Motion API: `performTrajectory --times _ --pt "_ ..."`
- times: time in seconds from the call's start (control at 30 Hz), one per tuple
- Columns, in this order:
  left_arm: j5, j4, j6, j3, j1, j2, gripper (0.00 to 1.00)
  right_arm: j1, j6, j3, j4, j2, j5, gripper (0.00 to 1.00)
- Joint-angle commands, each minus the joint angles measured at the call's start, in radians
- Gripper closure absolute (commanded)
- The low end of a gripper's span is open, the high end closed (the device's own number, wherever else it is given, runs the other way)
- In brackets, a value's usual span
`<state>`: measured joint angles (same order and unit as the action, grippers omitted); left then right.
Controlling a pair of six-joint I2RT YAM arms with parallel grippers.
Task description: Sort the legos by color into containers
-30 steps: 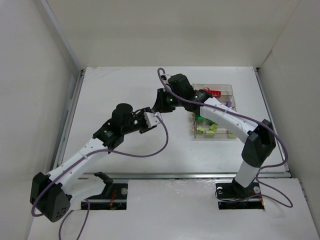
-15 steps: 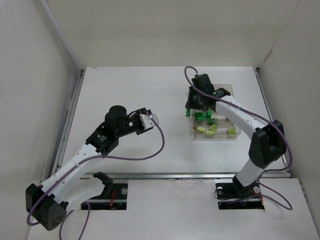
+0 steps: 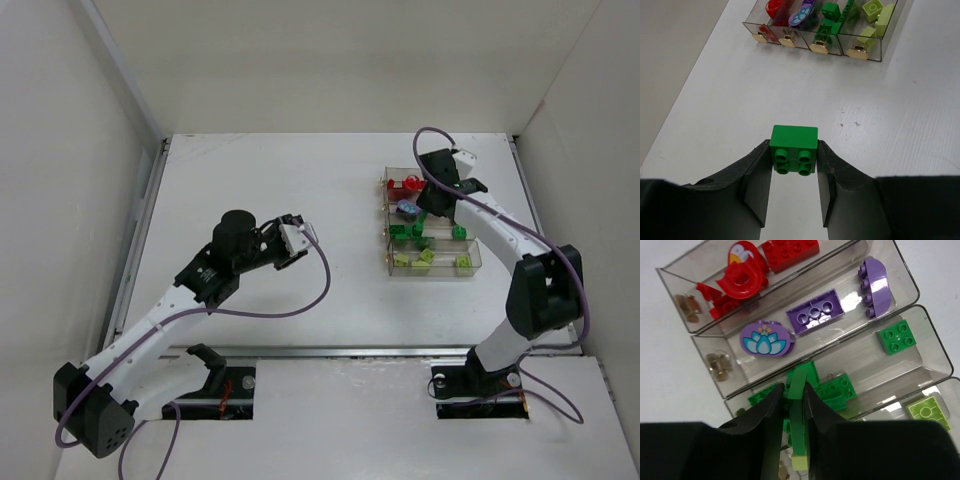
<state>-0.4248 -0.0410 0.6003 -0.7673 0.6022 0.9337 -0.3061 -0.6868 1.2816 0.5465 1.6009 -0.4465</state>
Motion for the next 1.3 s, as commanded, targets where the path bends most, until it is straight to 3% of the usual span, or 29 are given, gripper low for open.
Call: performTrajectory --times 0.0,0.1,0.17,0.23,0.27,0.37,0.43,0.47,0.5,0.53,0.63,0.83,1.1,1.27 --pt "0.011 0.049 -0.019 -0.029 0.002 -0.007 1.0 -0.002 -0.01 0.042 -0.017 0.036 -0.064 0.74" --pt "0.011 0.04 -0.028 -0.029 0.002 -0.007 1.0 0.007 0.001 0.042 -0.017 0.048 -0.055 0.36" --pt "0.011 0.039 -0.028 -0.029 0.002 -0.007 1.0 0.007 0.01 0.042 -0.017 0.048 -0.043 0.28" --pt "0.011 0.039 -0.028 -0.029 0.002 -0.007 1.0 0.007 0.01 0.064 -0.002 0.048 -0.034 0.11" --pt "0.011 0.039 -0.028 -0.029 0.002 -0.007 1.0 0.007 0.01 0.064 0.009 0.033 -0.034 0.08" --pt "0.02 0.039 -0.019 -0.029 0.002 -0.007 1.0 0.007 0.087 0.029 -0.067 -0.067 0.044 0.05" --pt "0.02 0.05 -0.019 -0.029 0.002 -0.007 1.0 0.007 0.174 -0.039 -0.225 -0.189 0.255 0.02" --pt "0.02 0.059 -0.01 -0.029 0.002 -0.007 1.0 0.007 0.278 -0.063 -0.29 -0.228 0.373 0.0" --pt "0.02 0.073 -0.01 -0.029 0.002 -0.007 1.0 0.007 0.323 -0.076 -0.336 -0.255 0.646 0.0" --pt "0.02 0.082 0.001 -0.029 0.002 -0.007 1.0 0.007 0.366 -0.065 -0.383 -0.274 0.796 0.0" --pt "0.011 0.128 0.012 -0.02 0.002 -0.007 1.0 -0.052 0.412 0.019 -0.35 -0.243 1.154 0.0" --pt "0.0 0.219 0.023 -0.02 0.002 0.004 1.0 -0.228 0.371 0.11 -0.361 -0.162 1.258 0.01" --pt "-0.092 0.291 0.013 -0.001 0.011 -0.076 1.0 -0.267 0.328 0.235 -0.385 -0.015 1.571 0.01" --pt "-0.114 0.303 0.013 -0.001 0.011 -0.085 1.0 -0.268 0.328 0.283 -0.385 0.017 1.571 0.01"
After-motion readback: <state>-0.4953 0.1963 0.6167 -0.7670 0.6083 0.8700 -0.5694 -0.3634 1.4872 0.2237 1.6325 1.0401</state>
